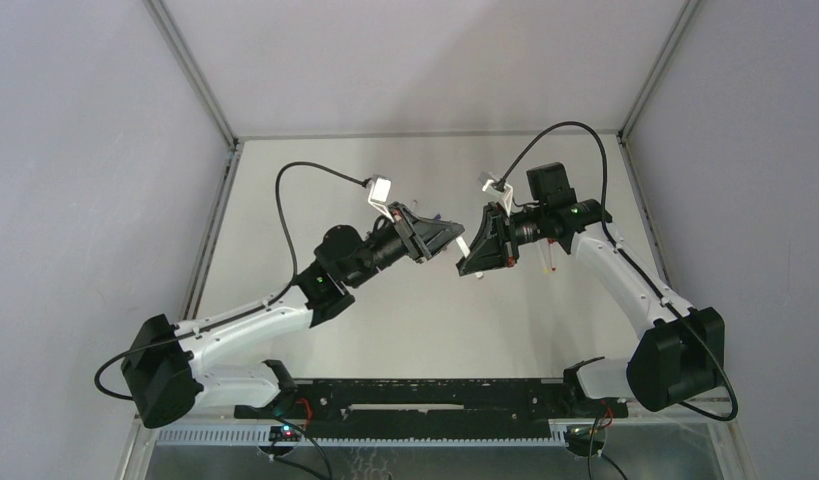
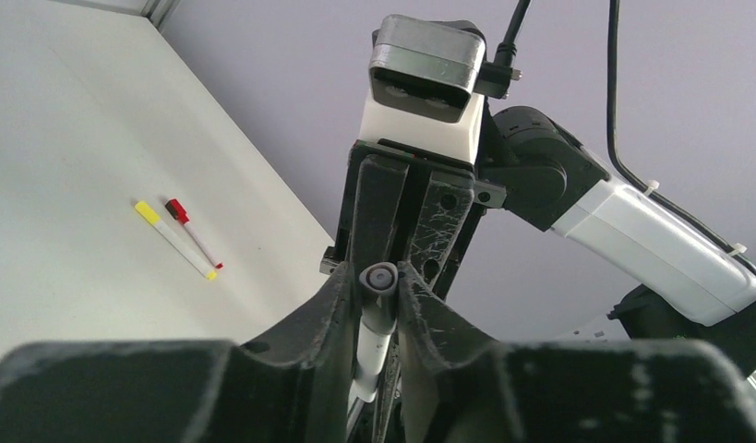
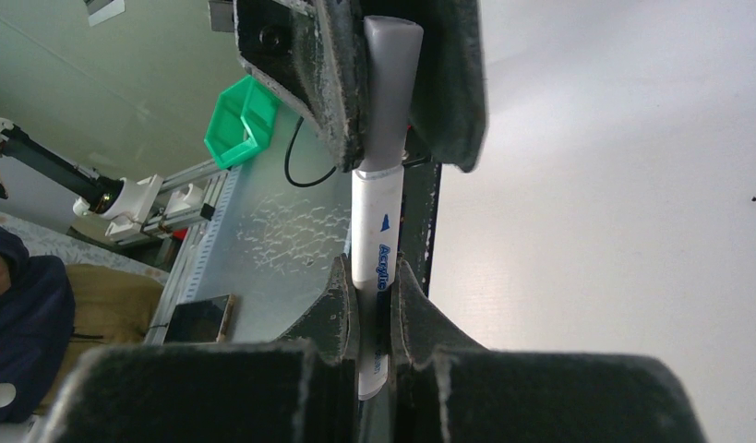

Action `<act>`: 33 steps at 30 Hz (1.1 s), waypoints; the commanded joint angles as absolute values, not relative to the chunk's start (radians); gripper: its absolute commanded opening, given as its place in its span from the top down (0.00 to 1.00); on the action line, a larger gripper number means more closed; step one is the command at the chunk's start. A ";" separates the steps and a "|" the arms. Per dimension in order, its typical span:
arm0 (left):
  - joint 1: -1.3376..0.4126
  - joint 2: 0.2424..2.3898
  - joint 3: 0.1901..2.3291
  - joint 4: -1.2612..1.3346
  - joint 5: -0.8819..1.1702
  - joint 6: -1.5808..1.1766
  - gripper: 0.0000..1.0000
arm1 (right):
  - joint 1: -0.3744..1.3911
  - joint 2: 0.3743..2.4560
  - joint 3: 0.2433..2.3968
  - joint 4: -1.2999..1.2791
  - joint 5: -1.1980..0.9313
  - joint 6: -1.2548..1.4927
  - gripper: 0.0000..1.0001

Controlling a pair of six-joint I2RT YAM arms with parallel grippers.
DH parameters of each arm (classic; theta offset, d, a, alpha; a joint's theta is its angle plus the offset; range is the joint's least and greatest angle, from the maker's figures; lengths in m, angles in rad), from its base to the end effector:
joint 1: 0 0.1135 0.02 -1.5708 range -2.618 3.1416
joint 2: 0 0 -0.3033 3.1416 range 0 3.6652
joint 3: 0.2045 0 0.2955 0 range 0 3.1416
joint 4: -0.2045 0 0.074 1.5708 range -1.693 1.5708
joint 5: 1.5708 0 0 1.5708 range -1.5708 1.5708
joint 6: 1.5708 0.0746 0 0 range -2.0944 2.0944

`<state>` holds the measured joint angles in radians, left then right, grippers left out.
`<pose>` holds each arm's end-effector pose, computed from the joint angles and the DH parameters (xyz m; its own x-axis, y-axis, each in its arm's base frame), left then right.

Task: Insert the pens into the pen caps
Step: Press the pen cap onto the pen.

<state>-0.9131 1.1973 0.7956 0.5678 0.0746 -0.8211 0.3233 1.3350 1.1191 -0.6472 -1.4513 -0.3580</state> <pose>0.2068 -0.2768 0.3625 -0.5416 -0.4927 -0.6811 0.6424 0.2800 -0.7134 0.2595 0.1651 0.3421 -0.4471 -0.1938 -0.8732 -0.8611 -0.1708 0.4788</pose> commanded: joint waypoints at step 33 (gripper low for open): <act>-0.931 1.365 0.853 0.553 0.455 -1.050 1.00 | 0.272 1.400 1.364 -0.142 -1.393 0.250 1.00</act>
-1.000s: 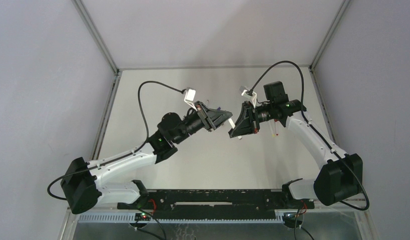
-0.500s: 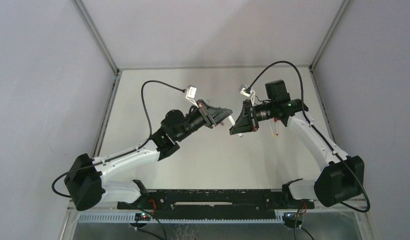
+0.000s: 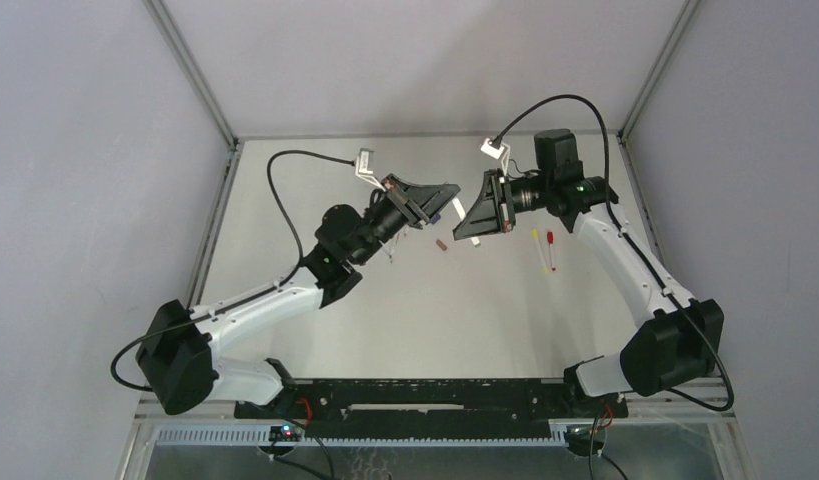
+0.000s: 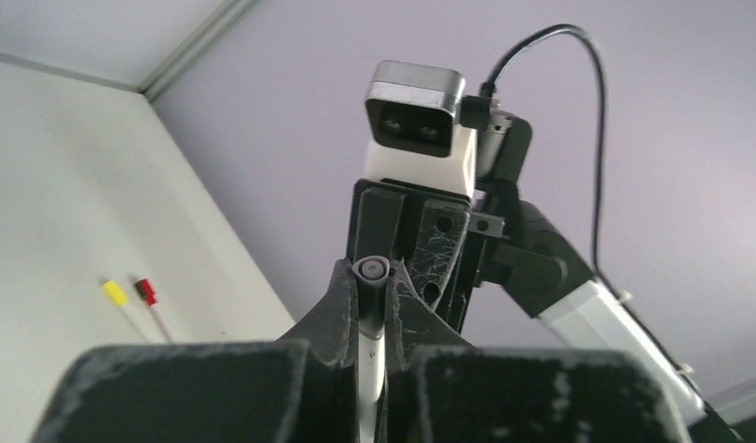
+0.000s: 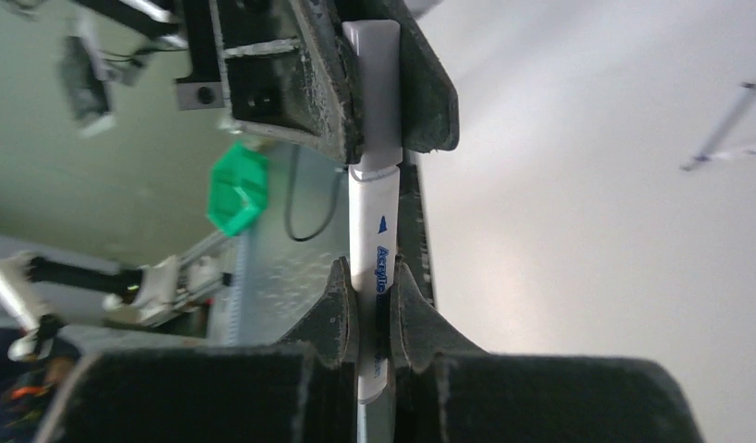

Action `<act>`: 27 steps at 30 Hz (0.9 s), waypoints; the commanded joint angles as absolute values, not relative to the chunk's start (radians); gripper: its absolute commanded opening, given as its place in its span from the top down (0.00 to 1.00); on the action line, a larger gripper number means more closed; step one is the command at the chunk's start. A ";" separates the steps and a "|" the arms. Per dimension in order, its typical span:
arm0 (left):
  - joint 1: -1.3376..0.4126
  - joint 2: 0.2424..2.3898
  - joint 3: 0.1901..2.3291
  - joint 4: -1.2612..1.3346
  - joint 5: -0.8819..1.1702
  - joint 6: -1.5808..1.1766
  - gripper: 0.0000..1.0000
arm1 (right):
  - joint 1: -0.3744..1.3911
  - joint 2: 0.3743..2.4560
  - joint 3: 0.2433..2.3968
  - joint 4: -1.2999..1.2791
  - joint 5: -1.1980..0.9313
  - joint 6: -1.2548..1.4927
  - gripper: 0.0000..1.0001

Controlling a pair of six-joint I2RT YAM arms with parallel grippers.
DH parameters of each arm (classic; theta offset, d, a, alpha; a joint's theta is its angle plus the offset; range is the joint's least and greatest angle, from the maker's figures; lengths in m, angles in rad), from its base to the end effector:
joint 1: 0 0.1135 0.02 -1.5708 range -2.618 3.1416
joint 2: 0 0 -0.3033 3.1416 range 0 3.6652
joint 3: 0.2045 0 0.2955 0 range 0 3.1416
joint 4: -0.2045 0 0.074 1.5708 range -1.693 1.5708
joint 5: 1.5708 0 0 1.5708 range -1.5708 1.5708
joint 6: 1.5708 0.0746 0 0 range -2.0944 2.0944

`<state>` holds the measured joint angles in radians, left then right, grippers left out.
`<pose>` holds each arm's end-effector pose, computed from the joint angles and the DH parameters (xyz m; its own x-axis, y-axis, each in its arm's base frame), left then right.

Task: Insert the pens into the pen caps
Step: Press the pen cap onto the pen.

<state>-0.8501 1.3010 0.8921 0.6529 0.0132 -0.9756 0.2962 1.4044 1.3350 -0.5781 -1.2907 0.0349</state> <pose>0.2452 -0.2807 0.3817 -0.5397 -0.6402 -0.5467 0.5580 0.2143 -0.8017 0.3024 0.1672 0.3953 -0.6050 -0.1745 -0.7769 -0.7932 0.0468 0.6072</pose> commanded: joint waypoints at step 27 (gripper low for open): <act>-1.071 1.446 0.997 0.191 0.668 -0.839 1.00 | 0.182 1.406 1.538 -0.401 -1.124 0.070 1.00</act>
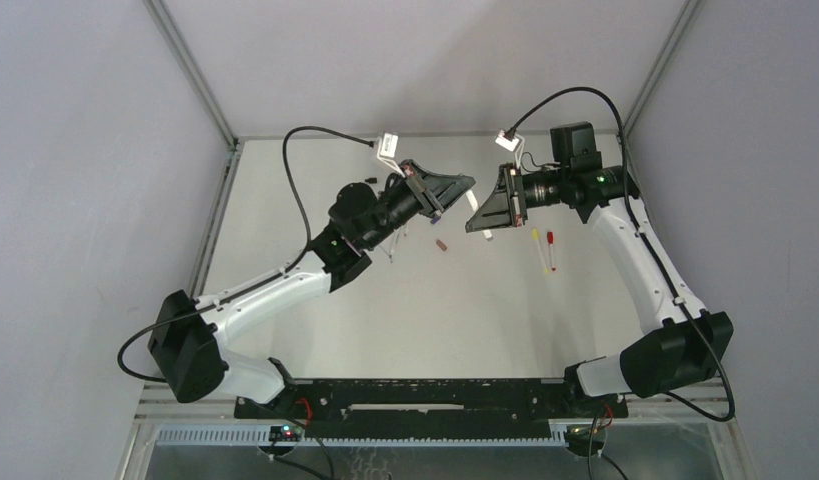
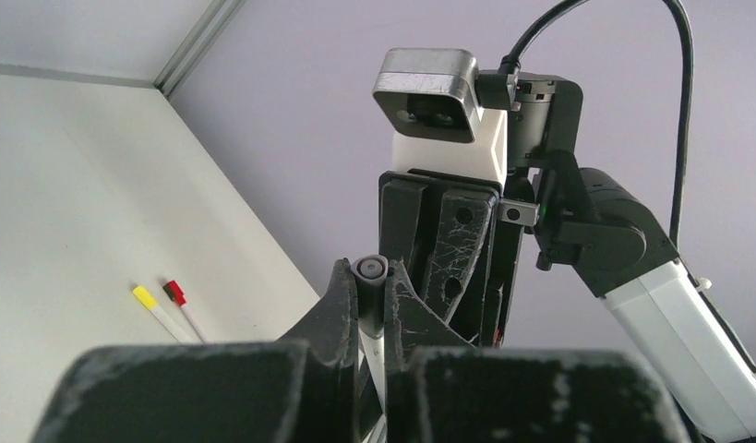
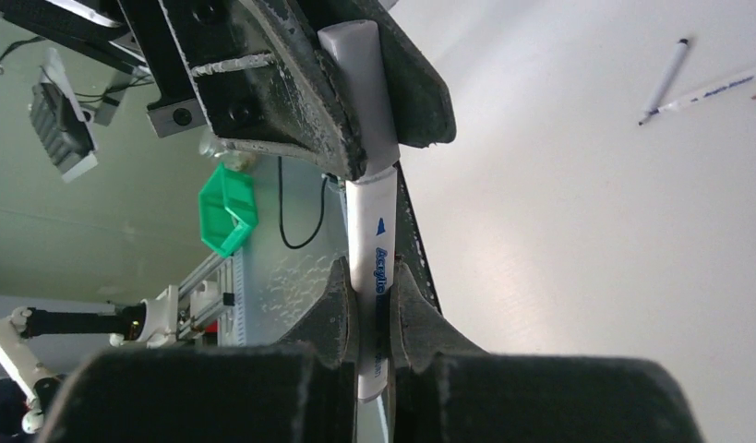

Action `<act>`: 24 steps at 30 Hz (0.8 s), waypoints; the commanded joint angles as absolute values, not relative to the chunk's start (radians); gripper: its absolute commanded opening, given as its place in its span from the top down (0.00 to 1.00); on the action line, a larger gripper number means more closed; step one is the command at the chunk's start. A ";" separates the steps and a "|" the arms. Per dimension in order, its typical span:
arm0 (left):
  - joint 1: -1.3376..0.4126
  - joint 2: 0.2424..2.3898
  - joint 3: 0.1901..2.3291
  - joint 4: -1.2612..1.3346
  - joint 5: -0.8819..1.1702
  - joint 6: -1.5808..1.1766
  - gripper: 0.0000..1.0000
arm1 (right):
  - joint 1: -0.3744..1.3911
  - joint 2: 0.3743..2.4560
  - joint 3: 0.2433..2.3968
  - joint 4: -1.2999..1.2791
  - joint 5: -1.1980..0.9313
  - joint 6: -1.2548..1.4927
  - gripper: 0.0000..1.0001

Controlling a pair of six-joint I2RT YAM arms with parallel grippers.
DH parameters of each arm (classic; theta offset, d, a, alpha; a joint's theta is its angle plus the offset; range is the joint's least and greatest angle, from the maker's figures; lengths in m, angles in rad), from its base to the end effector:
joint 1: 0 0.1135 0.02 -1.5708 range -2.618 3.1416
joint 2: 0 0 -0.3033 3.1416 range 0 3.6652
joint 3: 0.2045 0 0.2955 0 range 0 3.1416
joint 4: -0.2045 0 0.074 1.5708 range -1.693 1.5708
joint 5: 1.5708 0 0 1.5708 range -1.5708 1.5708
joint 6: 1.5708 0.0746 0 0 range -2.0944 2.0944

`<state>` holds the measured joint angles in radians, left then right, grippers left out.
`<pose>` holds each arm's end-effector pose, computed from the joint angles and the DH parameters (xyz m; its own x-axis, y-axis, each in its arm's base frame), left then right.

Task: Insert the pens into the pen caps
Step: Press the pen cap onto the pen.

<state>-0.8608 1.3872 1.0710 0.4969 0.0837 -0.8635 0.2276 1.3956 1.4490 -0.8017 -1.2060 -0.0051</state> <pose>0.2587 -0.3106 0.4054 -0.5391 -0.5349 -0.6506 0.6149 0.2779 -0.7380 0.3024 0.1416 0.4191 -0.6590 -0.1545 -0.7361 -0.7508 0.1923 0.6319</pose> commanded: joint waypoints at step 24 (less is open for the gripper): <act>-1.071 1.441 0.993 0.270 0.677 -0.845 1.00 | 0.234 1.391 1.471 -0.487 -1.117 -0.079 1.00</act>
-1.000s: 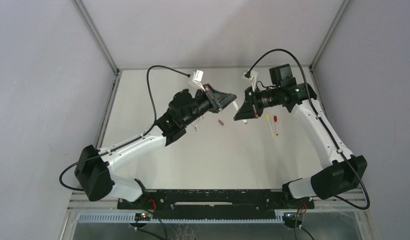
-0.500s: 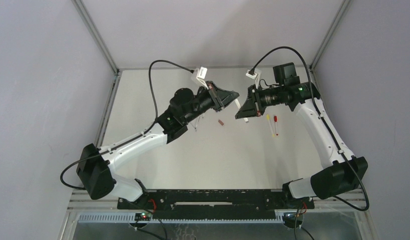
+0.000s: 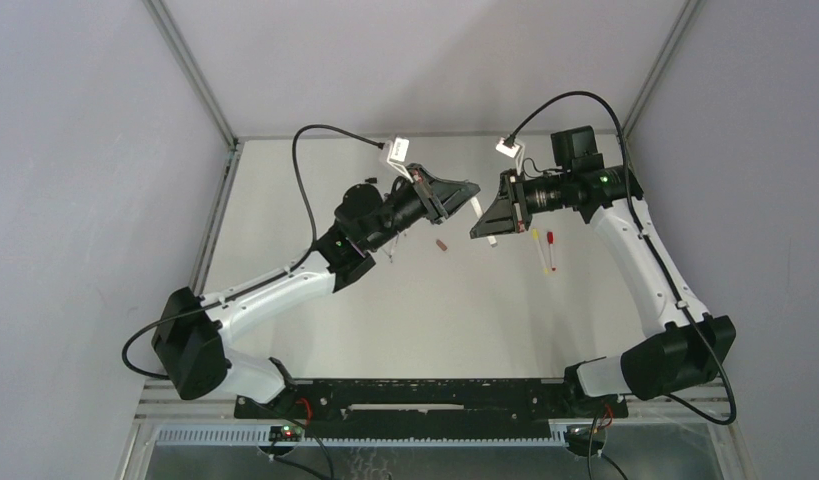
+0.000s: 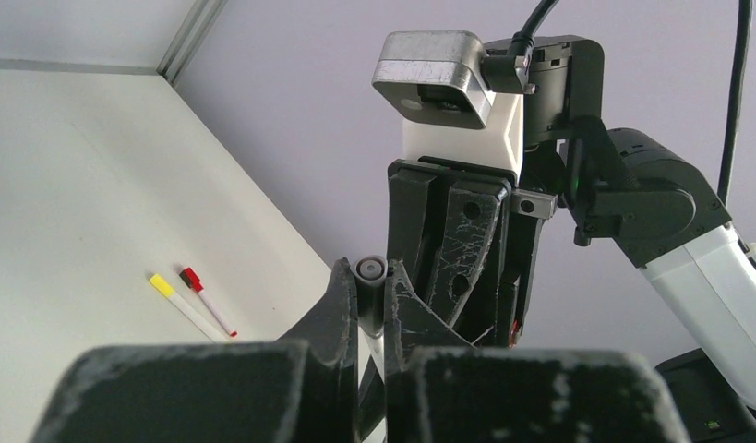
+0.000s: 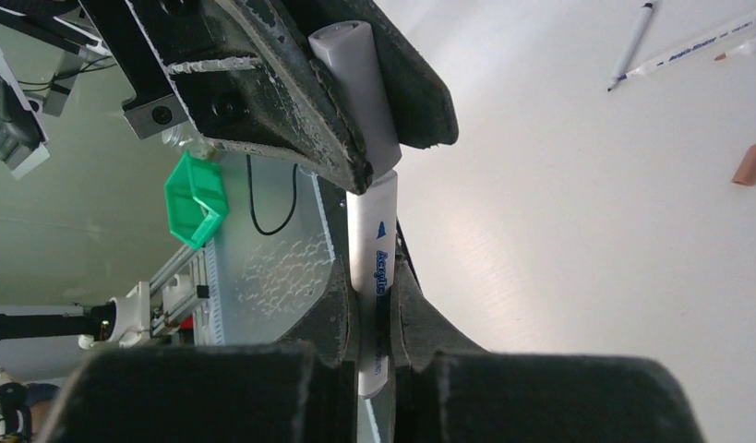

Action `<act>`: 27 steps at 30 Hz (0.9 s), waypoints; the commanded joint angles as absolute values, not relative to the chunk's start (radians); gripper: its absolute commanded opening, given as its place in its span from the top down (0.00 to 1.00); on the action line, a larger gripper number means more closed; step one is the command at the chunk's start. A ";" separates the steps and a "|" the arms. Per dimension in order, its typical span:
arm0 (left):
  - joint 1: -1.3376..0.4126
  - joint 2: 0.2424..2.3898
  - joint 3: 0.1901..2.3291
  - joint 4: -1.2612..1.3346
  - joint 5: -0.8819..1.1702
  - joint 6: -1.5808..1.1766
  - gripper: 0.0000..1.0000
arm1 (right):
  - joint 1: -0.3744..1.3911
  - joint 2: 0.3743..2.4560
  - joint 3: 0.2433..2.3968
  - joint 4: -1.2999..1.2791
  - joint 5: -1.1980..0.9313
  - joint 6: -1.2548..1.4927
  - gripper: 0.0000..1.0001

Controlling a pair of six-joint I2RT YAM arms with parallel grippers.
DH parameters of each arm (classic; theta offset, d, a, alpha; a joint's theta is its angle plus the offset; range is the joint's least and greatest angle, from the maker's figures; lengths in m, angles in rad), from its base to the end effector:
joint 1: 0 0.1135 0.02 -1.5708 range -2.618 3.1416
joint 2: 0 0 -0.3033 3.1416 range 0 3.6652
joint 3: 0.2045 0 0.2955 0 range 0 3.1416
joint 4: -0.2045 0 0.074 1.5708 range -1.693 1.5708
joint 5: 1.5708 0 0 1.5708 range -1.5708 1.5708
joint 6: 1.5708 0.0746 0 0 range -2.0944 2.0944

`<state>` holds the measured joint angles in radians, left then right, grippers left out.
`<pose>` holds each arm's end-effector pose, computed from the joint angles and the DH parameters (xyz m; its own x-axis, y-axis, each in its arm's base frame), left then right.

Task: Insert the pens into the pen caps
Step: Press the pen cap onto the pen.

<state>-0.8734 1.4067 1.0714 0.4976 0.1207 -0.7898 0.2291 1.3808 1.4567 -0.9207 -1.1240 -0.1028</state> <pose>0.2561 -0.3197 0.3981 -0.5216 -0.4753 -0.7086 0.6631 0.2967 -0.6872 0.2936 0.1376 0.4137 -0.6546 -0.1982 -0.7296 -0.7523 0.2659 0.6027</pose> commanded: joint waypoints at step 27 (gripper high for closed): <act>-0.940 1.185 0.876 0.324 0.388 -0.861 0.43 | 0.304 1.298 1.252 -0.654 -1.210 -0.339 1.00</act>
<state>-0.9092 1.2465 0.9287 0.3485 0.2703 -0.8482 0.3046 1.3128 1.2507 -0.7479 -1.2255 -0.2905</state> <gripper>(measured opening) 0.518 0.096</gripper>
